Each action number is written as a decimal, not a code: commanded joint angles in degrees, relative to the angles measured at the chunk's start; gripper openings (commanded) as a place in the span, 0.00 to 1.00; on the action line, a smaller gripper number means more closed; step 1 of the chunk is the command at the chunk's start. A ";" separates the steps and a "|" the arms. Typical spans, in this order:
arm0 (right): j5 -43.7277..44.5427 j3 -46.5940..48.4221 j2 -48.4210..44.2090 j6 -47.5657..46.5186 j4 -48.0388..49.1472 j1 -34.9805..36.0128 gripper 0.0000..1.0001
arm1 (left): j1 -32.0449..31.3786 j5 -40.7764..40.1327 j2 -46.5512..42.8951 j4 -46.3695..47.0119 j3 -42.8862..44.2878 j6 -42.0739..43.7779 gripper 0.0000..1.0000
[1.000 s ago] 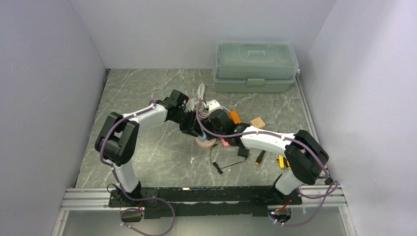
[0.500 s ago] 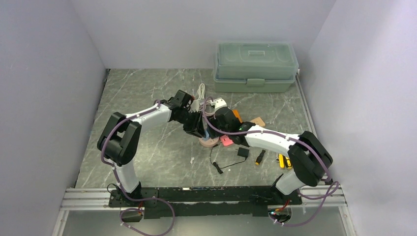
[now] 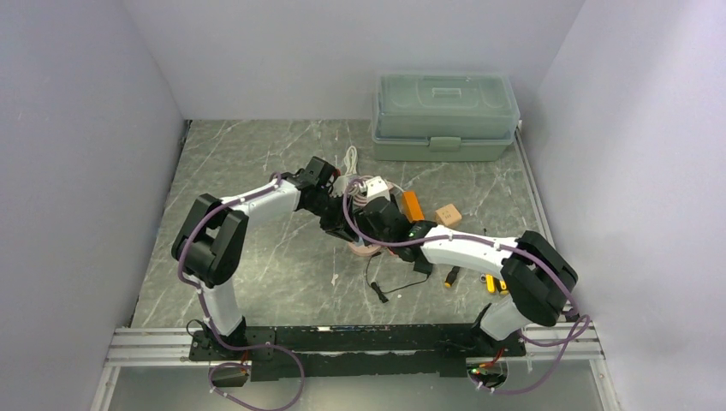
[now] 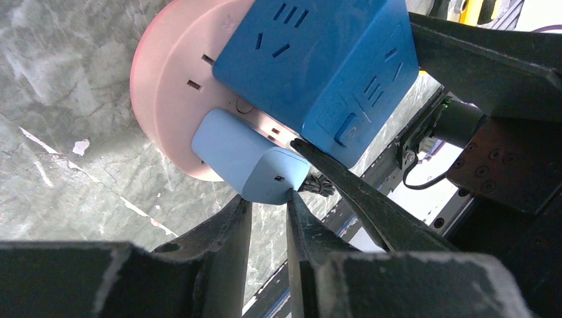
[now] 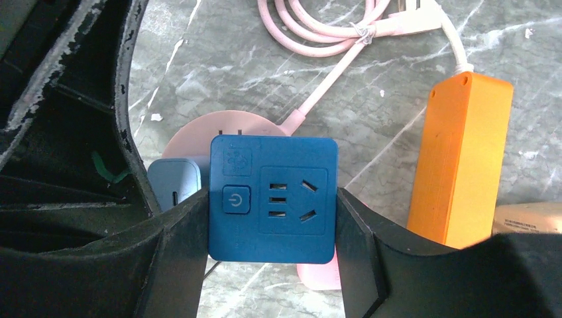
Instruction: Pull the plug off the socket
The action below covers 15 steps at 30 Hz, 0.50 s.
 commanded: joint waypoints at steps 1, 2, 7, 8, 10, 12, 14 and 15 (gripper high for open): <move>3.94 1.59 0.25 0.70 0.36 1.84 0.00 | -1.84 -9.64 5.29 -3.40 -2.11 3.51 0.28; 3.83 1.47 0.21 0.93 0.39 1.84 0.00 | -1.87 -9.64 5.29 -3.42 -2.10 3.51 0.28; -3.23 0.41 -1.01 2.63 1.84 -0.32 0.00 | -1.88 -9.75 5.56 -3.62 -2.07 3.60 0.28; -5.43 -0.04 -1.59 3.22 2.41 -1.33 0.00 | -1.89 -9.85 5.57 -3.64 -2.03 3.60 0.28; -10.46 -1.27 -2.69 4.39 3.59 -3.77 0.00 | -1.89 -10.02 5.50 -3.71 -1.97 3.75 0.28; -13.76 -2.49 -3.82 5.03 5.43 -5.90 0.00 | -1.96 -10.39 5.38 -3.86 -1.91 3.87 0.28; -14.65 -3.13 -4.38 4.97 5.80 -6.55 0.00 | -1.96 -10.54 5.39 -3.83 -1.85 3.95 0.28; -14.86 -3.23 -4.51 4.85 5.80 -6.59 0.00 | -1.96 -10.52 5.34 -3.84 -1.86 3.93 0.28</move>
